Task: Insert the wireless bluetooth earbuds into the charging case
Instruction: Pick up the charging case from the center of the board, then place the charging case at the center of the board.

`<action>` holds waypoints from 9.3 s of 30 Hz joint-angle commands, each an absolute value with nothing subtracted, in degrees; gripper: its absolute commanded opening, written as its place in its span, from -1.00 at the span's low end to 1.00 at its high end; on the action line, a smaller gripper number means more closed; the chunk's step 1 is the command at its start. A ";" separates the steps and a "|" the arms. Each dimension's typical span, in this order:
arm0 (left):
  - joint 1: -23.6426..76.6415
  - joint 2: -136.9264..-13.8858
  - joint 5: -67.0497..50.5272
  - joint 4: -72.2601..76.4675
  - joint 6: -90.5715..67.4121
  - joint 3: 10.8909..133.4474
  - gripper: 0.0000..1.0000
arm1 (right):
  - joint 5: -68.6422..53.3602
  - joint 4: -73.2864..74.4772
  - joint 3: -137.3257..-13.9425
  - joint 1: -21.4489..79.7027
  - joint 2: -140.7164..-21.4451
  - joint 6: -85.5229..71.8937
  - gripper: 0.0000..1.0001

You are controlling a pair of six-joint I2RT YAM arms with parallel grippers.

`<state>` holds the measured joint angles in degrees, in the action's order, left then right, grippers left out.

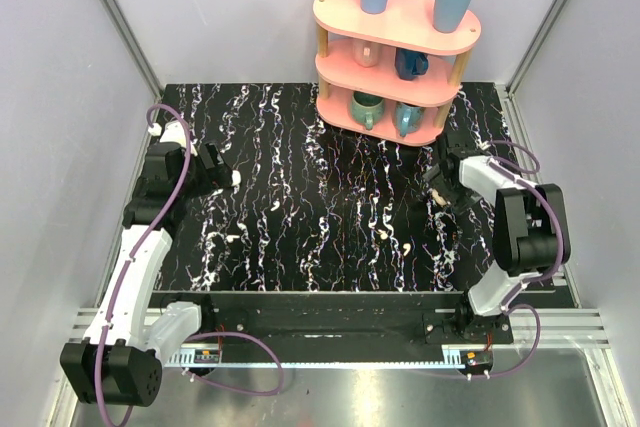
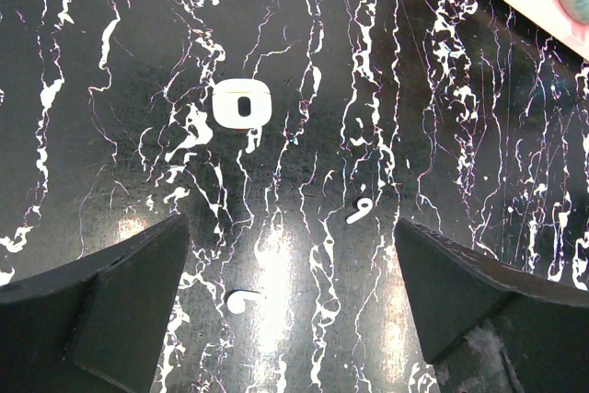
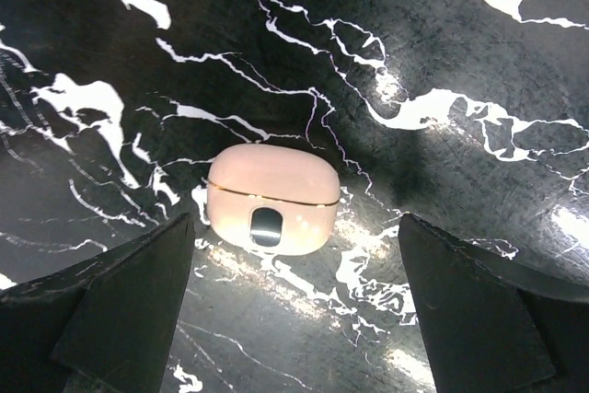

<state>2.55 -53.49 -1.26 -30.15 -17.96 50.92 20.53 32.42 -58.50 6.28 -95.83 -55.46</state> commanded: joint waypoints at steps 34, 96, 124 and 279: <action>0.97 -54.14 -4.39 -29.00 -17.40 53.00 0.98 | 30.67 36.83 -65.39 9.23 -104.33 -63.72 0.86; 0.44 -54.75 -5.89 -29.88 -16.52 53.35 0.98 | 24.43 31.55 -63.37 8.61 -105.03 -61.96 0.56; -1.13 -54.93 -22.04 -25.85 -15.91 53.09 0.98 | 22.07 21.98 -58.19 8.87 -97.40 -46.52 -0.27; 26.98 -47.55 2.02 -14.50 -25.40 44.38 0.88 | 5.80 19.07 -60.47 44.74 -96.16 -13.80 0.56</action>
